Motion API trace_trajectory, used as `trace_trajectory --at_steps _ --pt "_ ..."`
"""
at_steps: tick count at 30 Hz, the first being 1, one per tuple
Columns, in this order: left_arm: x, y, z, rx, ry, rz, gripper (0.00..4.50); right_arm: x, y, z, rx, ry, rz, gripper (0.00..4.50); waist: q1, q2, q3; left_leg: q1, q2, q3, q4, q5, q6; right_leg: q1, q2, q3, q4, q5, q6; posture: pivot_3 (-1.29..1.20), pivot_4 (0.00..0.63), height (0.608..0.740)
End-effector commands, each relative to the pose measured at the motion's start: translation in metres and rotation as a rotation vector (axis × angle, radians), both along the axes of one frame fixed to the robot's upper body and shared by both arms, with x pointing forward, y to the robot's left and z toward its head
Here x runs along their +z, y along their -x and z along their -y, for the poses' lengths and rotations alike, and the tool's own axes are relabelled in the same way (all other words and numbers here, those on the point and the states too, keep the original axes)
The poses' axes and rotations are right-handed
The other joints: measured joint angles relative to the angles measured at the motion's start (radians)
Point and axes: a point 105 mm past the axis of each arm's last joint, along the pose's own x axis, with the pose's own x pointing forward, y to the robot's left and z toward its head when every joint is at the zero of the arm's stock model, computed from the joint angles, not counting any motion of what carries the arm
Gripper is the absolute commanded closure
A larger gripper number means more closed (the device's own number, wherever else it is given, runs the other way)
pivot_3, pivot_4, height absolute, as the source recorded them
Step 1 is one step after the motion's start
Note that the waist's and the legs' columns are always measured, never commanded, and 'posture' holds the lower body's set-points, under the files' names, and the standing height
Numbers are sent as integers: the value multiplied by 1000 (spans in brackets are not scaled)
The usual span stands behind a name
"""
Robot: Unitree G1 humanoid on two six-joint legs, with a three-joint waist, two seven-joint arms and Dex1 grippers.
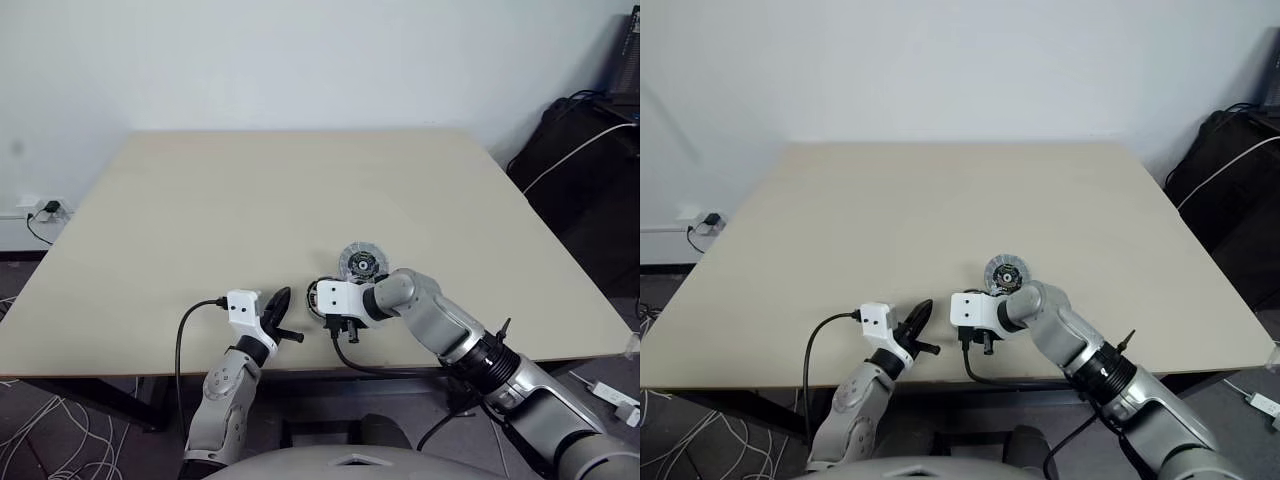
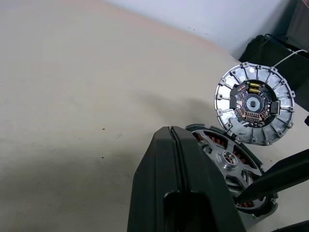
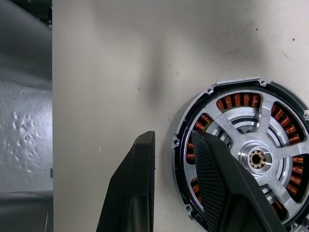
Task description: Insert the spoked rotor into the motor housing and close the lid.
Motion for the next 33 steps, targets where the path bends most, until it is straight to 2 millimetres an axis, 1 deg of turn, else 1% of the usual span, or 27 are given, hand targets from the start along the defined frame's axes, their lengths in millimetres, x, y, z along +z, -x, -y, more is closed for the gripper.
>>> trace_trajectory --at_steps 1,2,4,9,14,16,21,24,26,29,33 --pt "13 -4 2 6 22 51 4500 4 -5 -1 -11 -6 26 4120 0 0 0 0 0 0 0 0 0 0 0 0 0 0 0 0 0 740" --pt "13 -3 2 6 23 51 4500 4 -5 -2 -13 -8 25 4343 -3 -1 0 0 0 0 0 0 0 0 0 0 0 0 0 0 0 740" --pt "13 -3 2 5 24 50 4500 5 -7 -4 -40 -23 34 4389 -5 -1 -1 0 1 0 0 0 0 0 0 0 0 0 0 0 0 740" --pt "13 -3 2 3 25 49 4500 5 -14 -6 -135 -43 36 4389 -15 -2 -1 1 1 0 0 0 0 0 1 0 1 0 0 0 0 740" --pt "13 -2 2 3 25 48 4500 5 -24 -9 -290 -72 27 4390 -16 -2 -1 2 3 -1 0 1 -2 0 0 0 2 1 1 0 0 740" --pt "13 -2 2 5 26 47 4500 2 -26 -10 -376 -81 8 4390 -16 -2 -1 3 5 -1 0 1 -3 -1 0 -1 2 3 0 0 0 740" --pt "12 -1 2 7 28 45 4500 -5 -23 -15 -558 -101 -70 4390 -15 -1 -1 4 12 0 0 4 -8 -1 -1 -13 2 5 -3 0 0 740" --pt "11 -1 2 6 29 41 4500 -11 -17 -15 -608 -83 -96 4390 -14 1 -2 4 15 1 0 4 -9 -1 -3 -25 2 6 -4 0 0 740" --pt "11 0 3 5 30 38 4500 -13 -15 -15 -629 -77 -108 4390 -14 2 -3 4 16 0 0 4 -10 -1 -5 -28 2 6 -4 0 0 740" --pt "10 0 2 3 29 36 4500 -10 -15 -18 -691 -104 -141 4390 -14 3 -3 4 16 0 -1 4 -11 -1 -5 -30 2 6 -5 0 0 740" --pt "11 0 2 0 28 37 4500 0 -14 -27 -739 -145 -187 4390 -12 3 -3 2 16 0 -1 4 -12 -3 -5 -30 2 6 -5 0 0 740"
